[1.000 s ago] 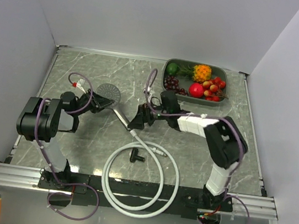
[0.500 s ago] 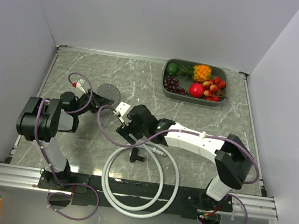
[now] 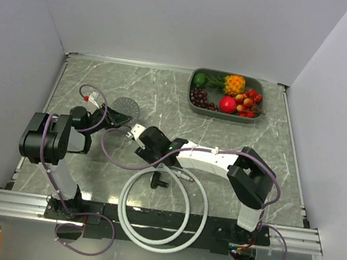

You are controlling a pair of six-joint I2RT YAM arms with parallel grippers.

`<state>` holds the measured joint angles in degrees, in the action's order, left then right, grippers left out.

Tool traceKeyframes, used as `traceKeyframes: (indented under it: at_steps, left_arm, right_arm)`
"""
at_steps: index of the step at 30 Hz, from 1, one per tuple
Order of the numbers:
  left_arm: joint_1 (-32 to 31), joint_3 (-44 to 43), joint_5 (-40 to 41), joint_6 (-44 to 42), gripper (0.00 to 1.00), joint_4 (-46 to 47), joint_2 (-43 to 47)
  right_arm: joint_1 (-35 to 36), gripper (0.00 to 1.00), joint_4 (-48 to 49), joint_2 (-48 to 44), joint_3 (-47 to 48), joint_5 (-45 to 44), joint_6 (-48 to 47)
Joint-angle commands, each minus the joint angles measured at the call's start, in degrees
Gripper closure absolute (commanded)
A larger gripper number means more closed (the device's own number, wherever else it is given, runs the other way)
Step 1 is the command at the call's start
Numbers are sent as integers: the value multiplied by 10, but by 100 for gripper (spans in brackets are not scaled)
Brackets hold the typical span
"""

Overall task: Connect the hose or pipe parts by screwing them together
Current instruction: Install the bathroom fixture on the pipeline.

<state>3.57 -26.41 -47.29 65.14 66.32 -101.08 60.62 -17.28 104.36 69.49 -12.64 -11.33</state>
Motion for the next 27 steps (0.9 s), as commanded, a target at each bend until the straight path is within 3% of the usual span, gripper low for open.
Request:
traceKeyframes:
  at_steps: [1,3,4,6,15,21,23,27]
  left_arm:
    - [0,-7,-28,2,99,35,14]
    - [1,-7,-29,2,99,35,13]
    - [0,-7,-29,2,99,37,14]
    - [-1,-7,-31,2,99,37,13]
    - [1,-7,-33,2,99,37,12]
    - [0,-7,-40,6,99,45,10]
    - [-1,-5,-41,11,99,57,7]
    - [-2,-7,-43,17,99,62,3]
  right_arm:
    - [0,46,44,-2,21,-10,13]
    - [-9,59,63,-12,18,16,16]
    - [-13,75,68,-15,14,28,20]
    - [-19,99,76,-19,10,47,24]
    - [-42,100,67,-25,13,124,33]
    - [-131,100,158,-42,-30,414,101]
    - [-154,91,203,-39,-42,533,154]
    - [-186,89,338,-5,-62,653,270]
